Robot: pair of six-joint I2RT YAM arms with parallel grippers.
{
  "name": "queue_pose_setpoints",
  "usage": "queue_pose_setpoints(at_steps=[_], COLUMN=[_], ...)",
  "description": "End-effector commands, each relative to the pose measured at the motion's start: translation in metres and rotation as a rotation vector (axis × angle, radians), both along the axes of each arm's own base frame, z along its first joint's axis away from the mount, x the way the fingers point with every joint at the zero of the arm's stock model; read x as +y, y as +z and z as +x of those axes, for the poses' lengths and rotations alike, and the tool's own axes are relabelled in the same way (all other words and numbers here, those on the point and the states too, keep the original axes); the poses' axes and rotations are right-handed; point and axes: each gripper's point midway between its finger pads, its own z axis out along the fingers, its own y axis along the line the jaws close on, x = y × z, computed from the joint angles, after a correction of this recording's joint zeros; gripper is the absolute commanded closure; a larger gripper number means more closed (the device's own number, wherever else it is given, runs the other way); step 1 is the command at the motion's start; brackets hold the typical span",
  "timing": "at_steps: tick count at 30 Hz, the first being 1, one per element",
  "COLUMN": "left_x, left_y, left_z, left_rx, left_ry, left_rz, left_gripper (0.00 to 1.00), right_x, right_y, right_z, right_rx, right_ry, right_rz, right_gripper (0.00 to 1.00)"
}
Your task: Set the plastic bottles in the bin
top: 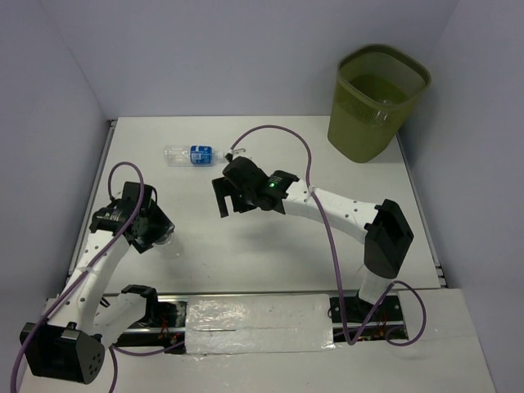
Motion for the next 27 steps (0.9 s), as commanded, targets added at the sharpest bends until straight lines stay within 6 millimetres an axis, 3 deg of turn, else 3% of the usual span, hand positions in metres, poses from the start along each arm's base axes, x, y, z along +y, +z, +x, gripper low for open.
queue_pose_setpoints(at_steps=[1,4,7,11,13,14,16,17,19,20,21,22,24,25,27], left_x=[-0.003,-0.008,-0.014,-0.034,-0.054,-0.064,-0.090,-0.102,-0.132,-0.145,-0.162,-0.174,-0.197,-0.208,-0.230], left_y=[0.014,0.019,0.026,0.045,0.062,0.077,0.079,0.094,0.089,0.103,0.091,0.103,0.090,0.100,0.085], left_z=[0.012,0.017,0.023,0.041,0.057,0.067,0.079,0.090,0.099,0.110,0.114,0.122,0.130,0.137,0.142], left_rx=[-0.053,-0.070,-0.088,-0.154,-0.196,-0.235,-0.229,-0.265,-0.235,-0.274,-0.242,-0.273,-0.236,-0.265,-0.224], left_ry=[-0.021,-0.046,-0.069,-0.131,-0.189,-0.209,-0.290,-0.320,-0.408,-0.437,-0.484,-0.507,-0.569,-0.587,-0.648], left_rz=[0.000,-0.007,-0.019,-0.052,-0.069,-0.078,-0.069,-0.073,-0.051,-0.055,-0.029,-0.034,-0.011,-0.018,-0.003], left_gripper=[0.31,0.43,0.45,0.50,0.52,0.52,0.52,0.52,0.52,0.52,0.53,0.53,0.52,0.52,0.52], right_x=[-0.001,-0.005,-0.010,-0.033,-0.047,-0.057,-0.080,-0.095,-0.122,-0.139,-0.156,-0.172,-0.197,-0.216,-0.237], right_y=[0.016,0.021,0.026,0.050,0.063,0.076,0.091,0.106,0.119,0.131,0.137,0.146,0.154,0.158,0.162], right_z=[0.000,0.001,0.001,0.009,0.015,0.014,0.022,0.019,0.023,0.018,0.019,0.012,0.009,0.002,-0.004], right_rx=[-0.032,-0.045,-0.059,-0.131,-0.161,-0.181,-0.216,-0.239,-0.267,-0.290,-0.302,-0.320,-0.346,-0.360,-0.381], right_ry=[-0.015,-0.023,-0.033,-0.102,-0.144,-0.164,-0.231,-0.257,-0.326,-0.352,-0.393,-0.416,-0.486,-0.524,-0.582], right_rz=[0.023,0.019,0.009,-0.021,-0.022,-0.008,0.002,0.026,0.043,0.070,0.073,0.096,0.100,0.103,0.103], right_gripper=[0.00,0.00,0.00,0.00,0.00,0.00,0.00,0.00,0.00,0.00,0.00,0.00,0.00,0.00,0.00])
